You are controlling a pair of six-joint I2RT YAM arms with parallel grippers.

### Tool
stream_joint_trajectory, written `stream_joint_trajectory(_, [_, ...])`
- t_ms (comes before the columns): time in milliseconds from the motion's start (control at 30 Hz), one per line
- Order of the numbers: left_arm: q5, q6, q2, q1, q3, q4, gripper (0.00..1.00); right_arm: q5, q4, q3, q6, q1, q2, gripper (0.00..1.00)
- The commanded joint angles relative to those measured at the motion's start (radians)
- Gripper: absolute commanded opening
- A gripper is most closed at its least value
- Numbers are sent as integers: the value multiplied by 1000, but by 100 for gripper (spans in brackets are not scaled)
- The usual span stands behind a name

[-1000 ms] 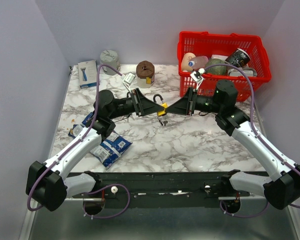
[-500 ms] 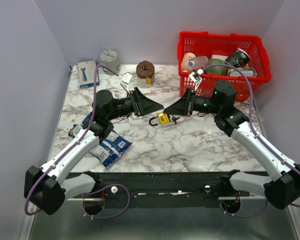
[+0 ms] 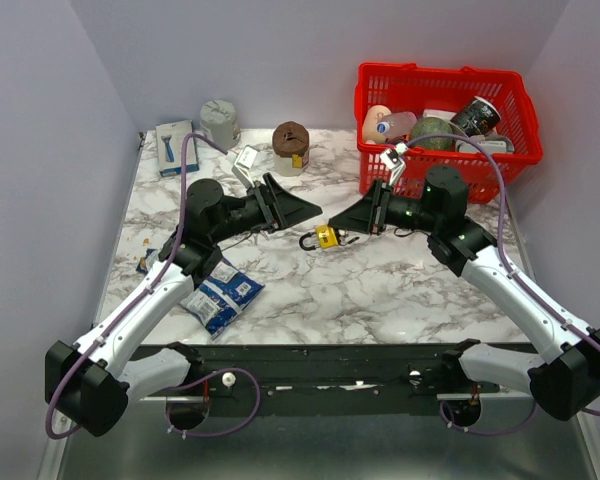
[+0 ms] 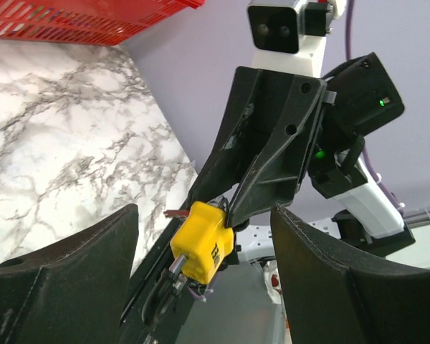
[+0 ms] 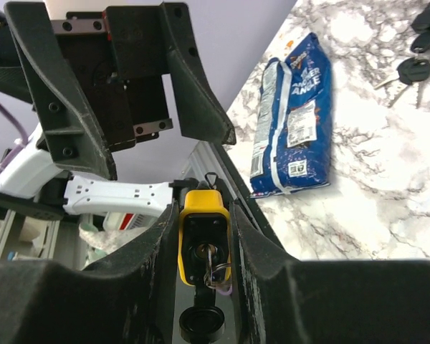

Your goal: Unlock with the key

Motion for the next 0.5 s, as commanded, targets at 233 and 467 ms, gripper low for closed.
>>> stream_joint_trajectory(233, [-219,-147,-27,7,181,-581,81,224,-50,44,-94,5,-32,1])
stream_joint_trajectory(467, [-151,-373,-4,7,116,-552,85,284,-41,74,-176,5,-4,1])
